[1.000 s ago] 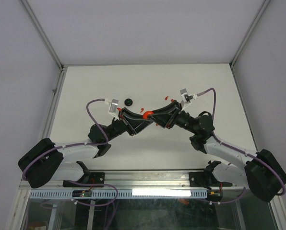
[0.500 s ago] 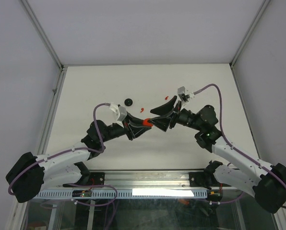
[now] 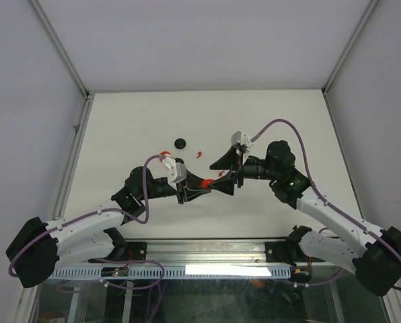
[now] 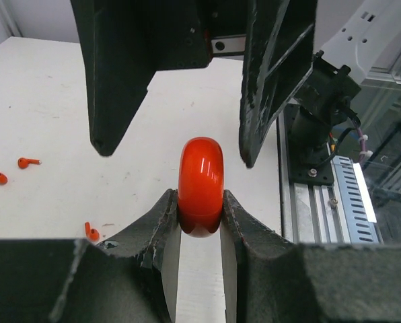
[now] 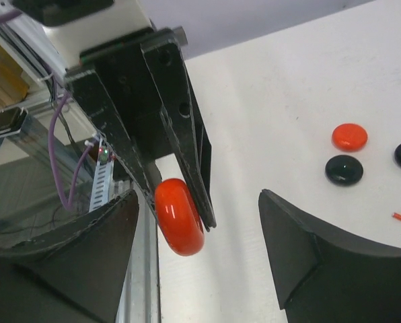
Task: Insert the wireless bluetooth earbuds into the charging case
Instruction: Pick up the charging case at the center of the board.
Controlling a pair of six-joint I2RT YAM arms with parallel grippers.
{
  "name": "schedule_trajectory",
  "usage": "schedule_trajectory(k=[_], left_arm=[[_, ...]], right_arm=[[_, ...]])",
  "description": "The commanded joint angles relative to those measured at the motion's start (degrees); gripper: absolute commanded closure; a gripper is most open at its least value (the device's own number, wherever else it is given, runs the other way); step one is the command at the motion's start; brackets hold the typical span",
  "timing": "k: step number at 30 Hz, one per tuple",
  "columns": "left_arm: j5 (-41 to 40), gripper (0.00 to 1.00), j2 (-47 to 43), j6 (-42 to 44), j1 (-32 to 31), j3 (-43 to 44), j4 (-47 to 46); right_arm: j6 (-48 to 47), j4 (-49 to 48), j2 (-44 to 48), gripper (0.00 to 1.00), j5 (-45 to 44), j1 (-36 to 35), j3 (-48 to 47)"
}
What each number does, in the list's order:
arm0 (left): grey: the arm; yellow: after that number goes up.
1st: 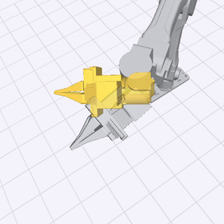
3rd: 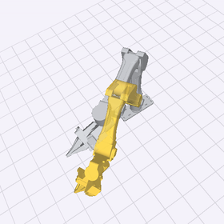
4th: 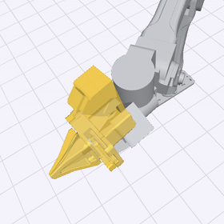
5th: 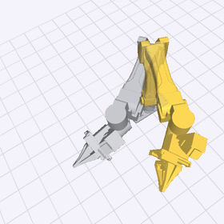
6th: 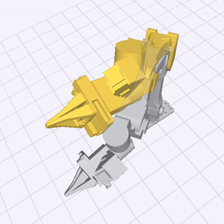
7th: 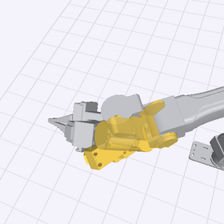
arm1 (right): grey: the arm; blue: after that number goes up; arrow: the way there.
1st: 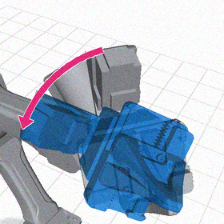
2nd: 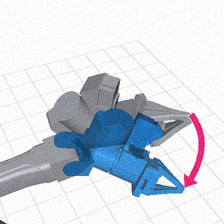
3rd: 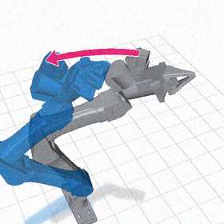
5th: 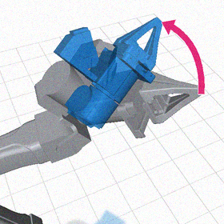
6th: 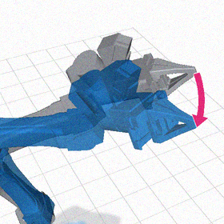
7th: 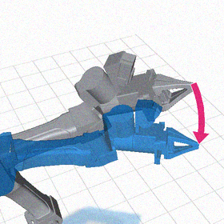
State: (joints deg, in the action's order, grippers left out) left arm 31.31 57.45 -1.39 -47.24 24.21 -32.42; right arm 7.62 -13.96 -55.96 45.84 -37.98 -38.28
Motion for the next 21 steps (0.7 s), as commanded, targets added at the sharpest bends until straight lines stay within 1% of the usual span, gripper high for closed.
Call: schedule_trajectory(k=[1,6,14,15,18,21], left_arm=[[3.58,1.0,-1.18,3.76,-0.05,1.21,-2.48],[4.17,1.0,-1.27,2.88,-0.06,1.11,-3.7],[6.8,1.0,-1.03,2.49,-0.04,0.8,-4.18],[7.02,1.0,-1.03,2.67,-0.04,0.69,-4.1],[6.79,1.0,-1.35,3.12,-0.04,0.58,-3.49],[6.47,1.0,-1.46,2.75,-0.05,0.79,-3.33]], right_arm=[[-5.79,3.92,-1.42,0.25,4.08,-0.39,-3.54],[-7.15,4.47,-2.3,0.25,3.34,-1.03,-3.37],[-7.02,4.97,-1.09,0.3,-3.37,-0.67,-2.66],[-6.63,4.82,-0.89,0.32,-3.53,-0.55,-2.67],[-5.75,4.97,-0.48,0.42,-2.51,-0.37,-3.07],[-5.38,5.07,-0.37,0.47,0.46,-0.36,-3.55]])
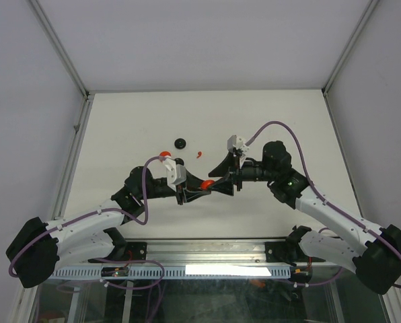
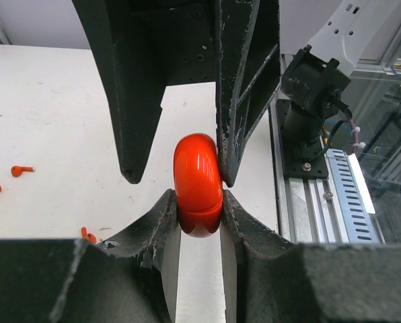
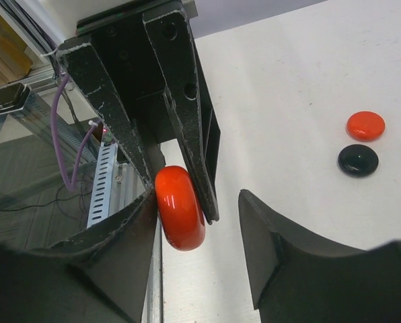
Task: Insert the wireless bluetooth earbuds into the charging case
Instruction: Pick up the charging case at the center of the board.
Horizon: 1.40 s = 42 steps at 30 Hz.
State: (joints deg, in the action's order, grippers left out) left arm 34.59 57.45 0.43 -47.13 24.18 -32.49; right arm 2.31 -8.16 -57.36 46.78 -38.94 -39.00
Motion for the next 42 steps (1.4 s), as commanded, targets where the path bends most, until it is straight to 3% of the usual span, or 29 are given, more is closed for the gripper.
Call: schedule_trajectory(k=[1,12,17,21,31,35,42], left_arm=[[2.85,1.0,-1.46,0.52,-0.17,1.01,-3.28],[-0.16,1.0,-0.78,-4.69,-0.2,1.57,-4.05],[0.18,1.0,-0.02,-6.83,-0.2,1.49,-5.32],[0.08,0.87,0.2,-9.18,-0.17,0.49,-7.98],[-3.15,0.49,-0.67,-15.46,-0.16,-4.2,-16.64],[-4.94,0.46,-0.85,-18.18,-0.2,-6.86,-21.23],[-8.13,0.49,-0.35,-21.28,-0.19,-8.48,-26.65]], right_arm=[[-0.07,-0.7,0.96,0.49,0.55,0.61,-2.9],[-2.12,2.01,-1.0,0.6,7.36,0.56,-4.33],[-2.31,2.53,-1.35,0.82,8.24,0.62,-4.59],[-1.65,1.83,-1.1,0.99,8.14,0.61,-4.39],[3.03,-4.64,-0.22,1.0,7.03,0.51,-2.29],[4.0,-6.41,0.21,1.0,6.28,0.4,-1.72],[5.51,-8.92,0.54,1.0,5.76,0.11,-1.01]])
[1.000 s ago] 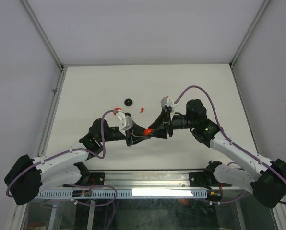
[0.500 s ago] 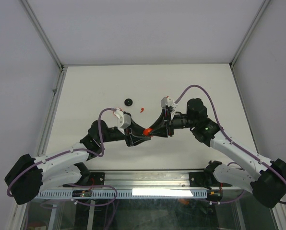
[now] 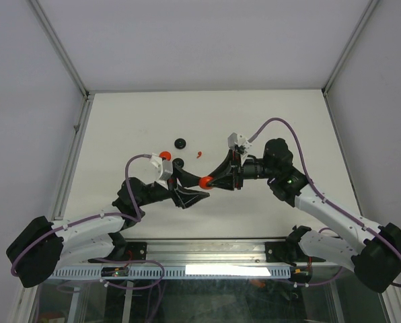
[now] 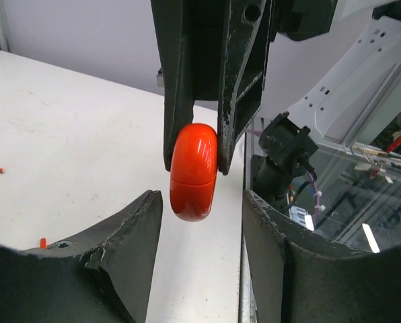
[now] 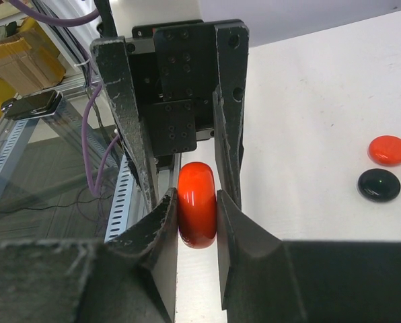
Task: Insert the wireless bluetooth earbuds into the charging case
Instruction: Pick up the charging case at the center of the board.
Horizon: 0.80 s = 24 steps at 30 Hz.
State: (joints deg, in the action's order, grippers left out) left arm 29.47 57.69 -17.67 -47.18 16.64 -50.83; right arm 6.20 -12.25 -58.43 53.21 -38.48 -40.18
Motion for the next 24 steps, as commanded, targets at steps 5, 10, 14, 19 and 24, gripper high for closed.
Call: schedule_trajectory(k=[5,10,14,19,24], left_arm=[[-4.07,0.52,0.61,-4.17,-0.15,-1.16,-11.31],[-2.92,0.58,3.05,-5.18,-0.11,-0.47,-13.22],[-2.35,0.61,4.55,-5.99,-0.11,-0.24,-14.66],[-2.14,0.78,5.0,-6.33,-0.15,-0.27,-15.39],[-1.45,1.0,4.72,-4.74,-0.17,-0.19,-15.19]], right_arm=[[2.25,-5.77,1.78,1.0,-0.89,-0.62,0.59],[2.94,-7.06,1.66,1.0,-0.72,-0.96,0.72],[3.2,-7.67,1.55,1.0,-0.66,-1.15,0.81],[3.21,-7.7,1.22,1.0,-0.28,-1.31,0.72],[2.58,-7.04,0.79,1.0,-0.21,-1.52,0.49]])
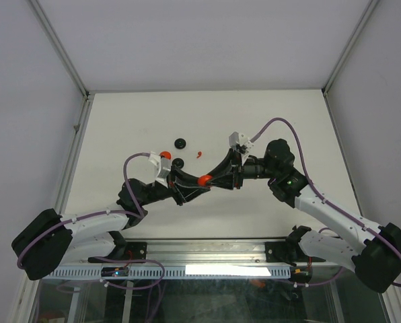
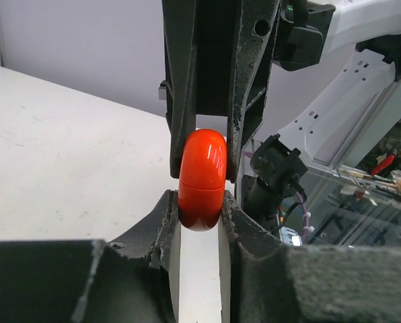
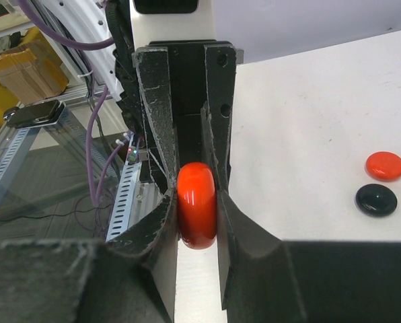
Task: Insert the wireless bluetooth earbuds into the charging case
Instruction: Pick up the charging case at the center of the board.
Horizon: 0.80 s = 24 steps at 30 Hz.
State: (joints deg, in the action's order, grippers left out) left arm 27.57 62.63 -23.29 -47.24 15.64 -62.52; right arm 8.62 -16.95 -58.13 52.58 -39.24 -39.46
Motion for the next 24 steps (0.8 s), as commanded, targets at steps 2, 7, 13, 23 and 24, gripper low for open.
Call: schedule_trajectory(k=[2,7,13,23,24], left_arm=[[1.29,1.0,-0.39,2.46,-0.04,0.76,-3.25],[3.48,1.0,-1.8,7.97,-0.09,0.79,0.24],[5.8,1.0,-3.88,13.61,-0.05,0.56,3.92],[10.47,1.0,-5.19,15.76,-0.04,0.41,5.98],[10.69,1.0,-5.3,15.87,-0.04,0.44,6.08]], right_arm=[[-0.37,-1.34,0.39,1.0,0.24,-0.75,-0.55],[-1.62,1.29,1.11,0.78,-1.85,-0.74,-1.2],[-3.58,4.63,1.93,0.62,-5.66,-0.63,-2.12],[-3.35,4.96,1.35,0.6,-8.17,-0.11,-2.37],[-3.27,5.01,1.35,0.6,-8.24,-0.01,-2.37]])
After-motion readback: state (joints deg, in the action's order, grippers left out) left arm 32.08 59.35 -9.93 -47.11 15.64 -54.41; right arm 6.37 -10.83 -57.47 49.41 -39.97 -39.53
